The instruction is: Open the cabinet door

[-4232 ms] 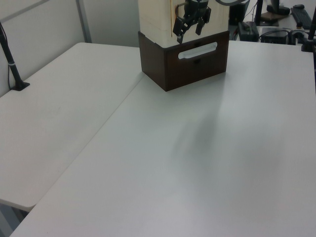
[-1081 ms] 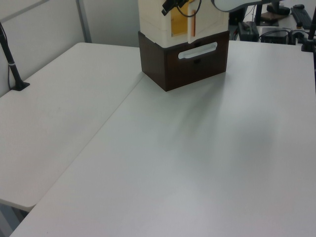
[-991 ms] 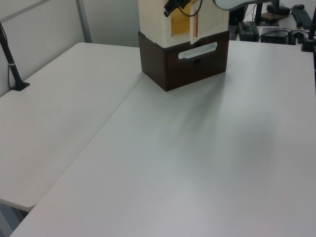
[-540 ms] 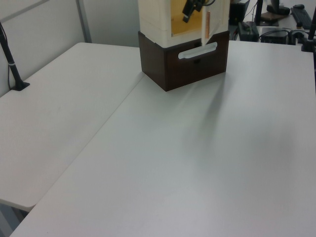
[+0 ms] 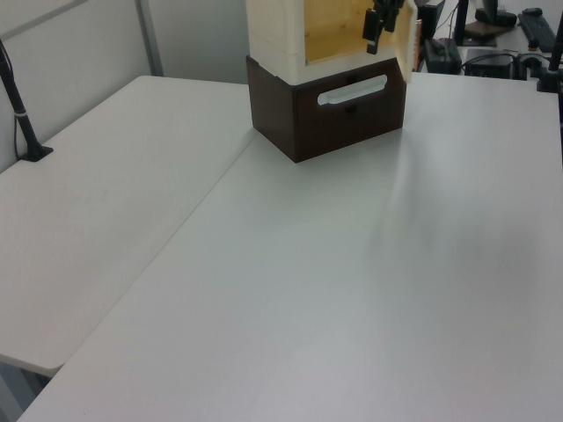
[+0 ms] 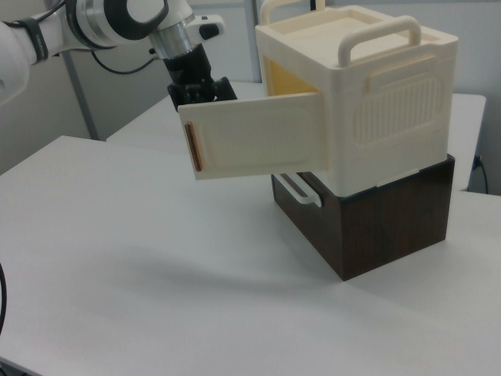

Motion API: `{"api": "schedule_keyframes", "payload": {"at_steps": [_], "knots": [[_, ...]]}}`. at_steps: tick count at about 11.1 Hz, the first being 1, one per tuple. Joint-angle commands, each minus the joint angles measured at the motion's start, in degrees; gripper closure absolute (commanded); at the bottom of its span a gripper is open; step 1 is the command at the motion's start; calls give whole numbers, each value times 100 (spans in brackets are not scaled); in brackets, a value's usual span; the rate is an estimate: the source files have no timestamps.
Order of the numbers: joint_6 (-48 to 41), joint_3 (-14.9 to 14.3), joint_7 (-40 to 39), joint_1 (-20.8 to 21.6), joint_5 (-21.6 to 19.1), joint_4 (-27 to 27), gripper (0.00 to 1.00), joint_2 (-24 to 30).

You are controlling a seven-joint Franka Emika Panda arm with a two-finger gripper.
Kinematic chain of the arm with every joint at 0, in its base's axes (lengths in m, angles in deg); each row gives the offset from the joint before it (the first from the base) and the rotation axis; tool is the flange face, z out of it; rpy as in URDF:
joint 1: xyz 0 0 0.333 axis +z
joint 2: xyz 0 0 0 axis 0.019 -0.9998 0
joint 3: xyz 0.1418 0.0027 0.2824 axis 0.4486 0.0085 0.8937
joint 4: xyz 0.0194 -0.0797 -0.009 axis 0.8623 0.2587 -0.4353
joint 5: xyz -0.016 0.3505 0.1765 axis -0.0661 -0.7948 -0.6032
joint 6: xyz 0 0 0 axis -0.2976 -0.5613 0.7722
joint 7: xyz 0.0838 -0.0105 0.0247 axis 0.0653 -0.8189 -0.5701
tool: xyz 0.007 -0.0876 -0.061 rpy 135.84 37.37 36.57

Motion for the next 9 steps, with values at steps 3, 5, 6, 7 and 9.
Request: {"api": "schedule_keyframes", "payload": {"at_steps": [3, 5, 6, 7, 9], "knots": [[-309, -16, -84, -100, -955, 907, 0, 977], [-300, -16, 4, -231, -1016, 1127, 0, 1197], [-274, 10, 161, -250, -1104, 1154, 0, 1216], [-265, 37, 406, -206, -1131, 1155, 0, 1225], [-239, 168, 750, -145, -1201, 1233, 0, 1251]]}}
